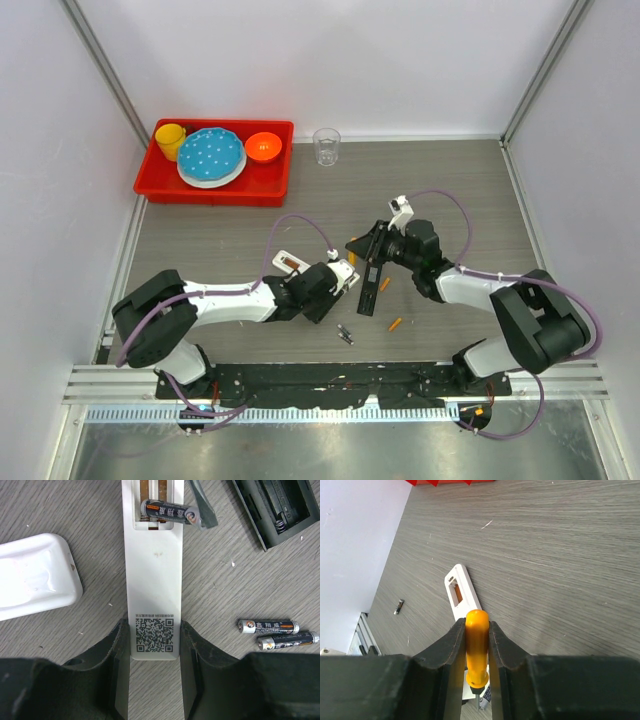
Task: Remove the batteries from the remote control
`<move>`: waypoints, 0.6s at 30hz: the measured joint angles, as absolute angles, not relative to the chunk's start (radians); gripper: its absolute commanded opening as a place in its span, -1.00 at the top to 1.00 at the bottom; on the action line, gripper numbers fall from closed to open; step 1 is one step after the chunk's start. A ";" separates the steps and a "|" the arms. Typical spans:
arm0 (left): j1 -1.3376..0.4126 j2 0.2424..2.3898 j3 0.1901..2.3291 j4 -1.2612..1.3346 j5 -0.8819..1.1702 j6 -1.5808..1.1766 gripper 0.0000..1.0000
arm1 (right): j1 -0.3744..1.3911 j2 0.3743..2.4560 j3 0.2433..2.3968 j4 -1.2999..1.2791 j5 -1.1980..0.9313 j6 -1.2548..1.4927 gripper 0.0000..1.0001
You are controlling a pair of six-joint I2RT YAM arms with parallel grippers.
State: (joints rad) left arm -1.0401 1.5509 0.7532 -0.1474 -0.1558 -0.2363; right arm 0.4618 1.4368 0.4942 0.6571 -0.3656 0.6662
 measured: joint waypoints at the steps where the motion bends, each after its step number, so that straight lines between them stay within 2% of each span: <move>1: -1.040 1.551 0.754 -0.147 -0.156 -0.236 1.00 | 0.466 1.431 0.496 0.642 -0.364 0.656 0.98; 18: -1.039 1.560 0.763 -0.145 -0.156 -0.236 1.00 | 0.485 1.341 0.543 0.518 -0.343 0.565 0.98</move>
